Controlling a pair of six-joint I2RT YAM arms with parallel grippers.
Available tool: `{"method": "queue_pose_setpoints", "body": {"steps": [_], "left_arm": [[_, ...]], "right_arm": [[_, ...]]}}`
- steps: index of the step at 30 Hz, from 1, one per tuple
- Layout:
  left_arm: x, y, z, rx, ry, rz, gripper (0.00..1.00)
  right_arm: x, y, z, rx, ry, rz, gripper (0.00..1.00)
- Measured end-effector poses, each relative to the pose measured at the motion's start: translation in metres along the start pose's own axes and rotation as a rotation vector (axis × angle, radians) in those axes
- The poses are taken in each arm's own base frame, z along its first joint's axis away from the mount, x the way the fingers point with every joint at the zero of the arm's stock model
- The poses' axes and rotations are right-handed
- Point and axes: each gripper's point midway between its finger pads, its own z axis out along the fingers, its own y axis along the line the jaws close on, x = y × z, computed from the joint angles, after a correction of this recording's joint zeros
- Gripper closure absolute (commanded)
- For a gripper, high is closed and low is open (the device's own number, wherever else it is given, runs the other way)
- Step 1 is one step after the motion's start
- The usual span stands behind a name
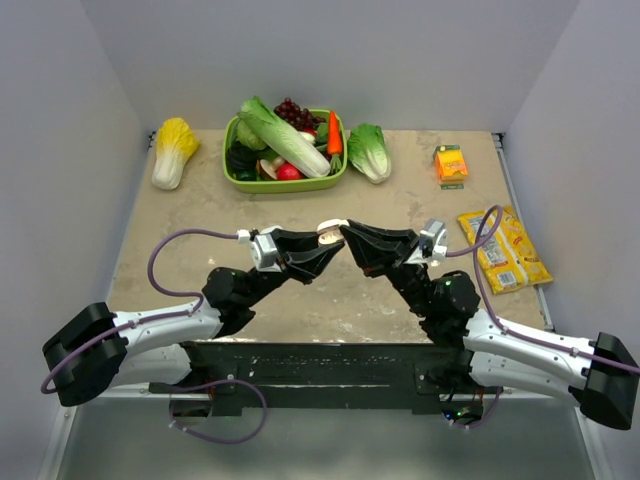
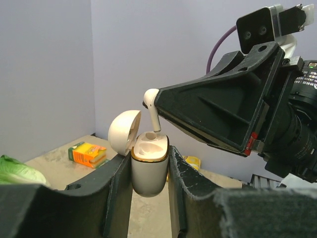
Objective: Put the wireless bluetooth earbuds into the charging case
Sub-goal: Place the earbud in the charging case.
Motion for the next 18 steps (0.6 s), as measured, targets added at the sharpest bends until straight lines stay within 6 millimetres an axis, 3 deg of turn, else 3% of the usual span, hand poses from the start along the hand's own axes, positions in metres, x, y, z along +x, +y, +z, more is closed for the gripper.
{"method": "queue_pose_setpoints", "body": {"steps": [18], "left_arm": [[-0.0058, -0.0037, 0.0047, 0.017, -0.011, -0.017, 1.0]], "right_arm": [[0.0011, -0.0079, -0.0026, 0.033, -0.005, -0.029, 1.0]]}}
